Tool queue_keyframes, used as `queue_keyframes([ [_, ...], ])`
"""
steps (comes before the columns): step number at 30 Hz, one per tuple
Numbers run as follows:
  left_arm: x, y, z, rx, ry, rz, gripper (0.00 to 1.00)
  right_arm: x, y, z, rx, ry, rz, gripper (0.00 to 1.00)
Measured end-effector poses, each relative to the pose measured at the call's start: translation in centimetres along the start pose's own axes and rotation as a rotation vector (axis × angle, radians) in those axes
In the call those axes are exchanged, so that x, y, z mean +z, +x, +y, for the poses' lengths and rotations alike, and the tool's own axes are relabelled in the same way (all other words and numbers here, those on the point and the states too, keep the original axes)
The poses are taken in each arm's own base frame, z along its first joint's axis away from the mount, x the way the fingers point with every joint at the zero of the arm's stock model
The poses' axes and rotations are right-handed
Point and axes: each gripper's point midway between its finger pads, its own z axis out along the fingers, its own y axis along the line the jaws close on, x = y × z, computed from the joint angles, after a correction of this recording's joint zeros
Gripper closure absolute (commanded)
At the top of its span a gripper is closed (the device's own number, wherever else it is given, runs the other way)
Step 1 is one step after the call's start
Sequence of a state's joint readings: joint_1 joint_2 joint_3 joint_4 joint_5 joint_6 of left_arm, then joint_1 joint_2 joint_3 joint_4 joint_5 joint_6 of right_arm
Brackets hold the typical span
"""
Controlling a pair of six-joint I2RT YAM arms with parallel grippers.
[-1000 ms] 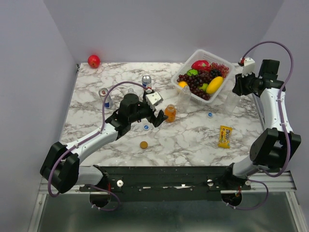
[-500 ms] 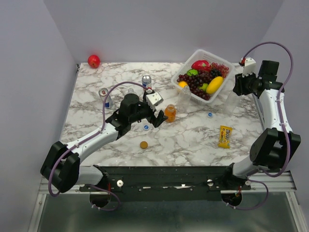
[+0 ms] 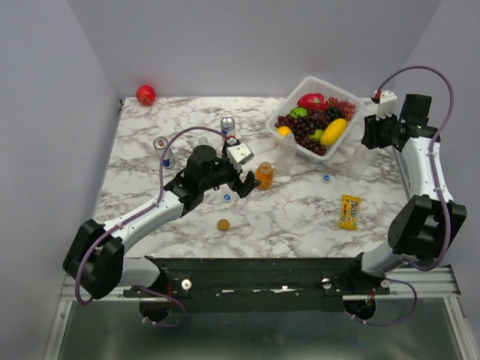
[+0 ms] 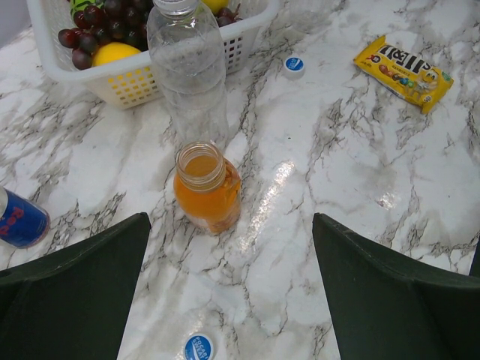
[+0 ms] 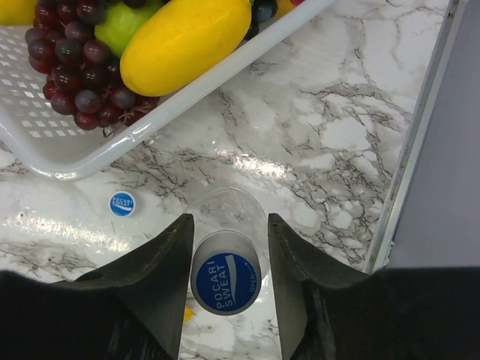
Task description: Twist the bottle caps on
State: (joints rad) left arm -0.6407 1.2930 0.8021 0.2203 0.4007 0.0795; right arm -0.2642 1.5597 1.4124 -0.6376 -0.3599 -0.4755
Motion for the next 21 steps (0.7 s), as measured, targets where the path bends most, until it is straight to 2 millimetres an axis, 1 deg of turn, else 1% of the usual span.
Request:
queue_keyframes([
  [1,0.0,0.0,0.0,0.000,0.000,0.000,0.01,0.0,0.0,0.0,0.001,0.000,0.000,0.44],
  [2,0.0,0.0,0.0,0.000,0.000,0.000,0.01,0.0,0.0,0.0,0.002,0.000,0.000,0.40],
  [4,0.0,0.0,0.0,0.000,0.000,0.000,0.01,-0.2,-0.2,0.0,0.004,0.000,-0.002,0.35],
  [5,0.0,0.0,0.0,0.001,0.000,0.000,0.01,-0.4,-0.5,0.0,0.003,0.000,-0.004,0.16],
  [6,0.0,0.0,0.0,0.001,0.000,0.000,0.01,-0.7,-0.9,0.0,0.001,-0.003,-0.012,0.10],
  [7,0.0,0.0,0.1,0.002,-0.004,0.000,0.01,-1.1,-1.6,0.1,0.005,-0.010,-0.024,0.06],
  [8,0.0,0.0,0.1,0.002,-0.007,0.001,0.01,-1.7,-2.7,0.1,0.004,-0.015,-0.047,0.02],
  [10,0.0,0.1,0.3,0.002,-0.019,0.003,0.01,-3.2,-5.4,0.4,-0.009,-0.032,-0.127,0.01],
  [11,0.0,0.2,0.4,0.002,-0.025,0.005,0.01,-4.2,-6.8,0.9,-0.018,-0.042,-0.171,0.01],
  [13,-0.1,0.3,0.5,0.001,-0.031,0.011,0.01,-6.4,-9.3,2.5,-0.045,-0.069,-0.260,0.01],
  [14,-0.1,0.3,0.5,0.001,-0.032,0.012,0.01,-7.2,-10.3,3.7,-0.069,-0.092,-0.297,0.01],
  [16,-0.1,0.4,0.5,0.000,-0.031,0.015,0.01,-8.5,-12.4,7.8,-0.143,-0.181,-0.372,0.01],
  [17,-0.1,0.5,0.5,-0.001,-0.031,0.017,0.01,-8.5,-13.0,10.3,-0.182,-0.238,-0.397,0.01],
  [19,-0.1,0.6,0.5,-0.003,-0.031,0.021,0.01,-7.8,-13.3,14.7,-0.245,-0.348,-0.413,0.02],
  [20,-0.1,0.7,0.5,-0.004,-0.030,0.025,0.01,-6.6,-12.8,16.0,-0.254,-0.392,-0.400,0.04],
  [21,-0.2,0.8,0.5,-0.007,-0.030,0.032,0.01,-6.1,-12.7,18.7,-0.283,-0.456,-0.394,0.05],
])
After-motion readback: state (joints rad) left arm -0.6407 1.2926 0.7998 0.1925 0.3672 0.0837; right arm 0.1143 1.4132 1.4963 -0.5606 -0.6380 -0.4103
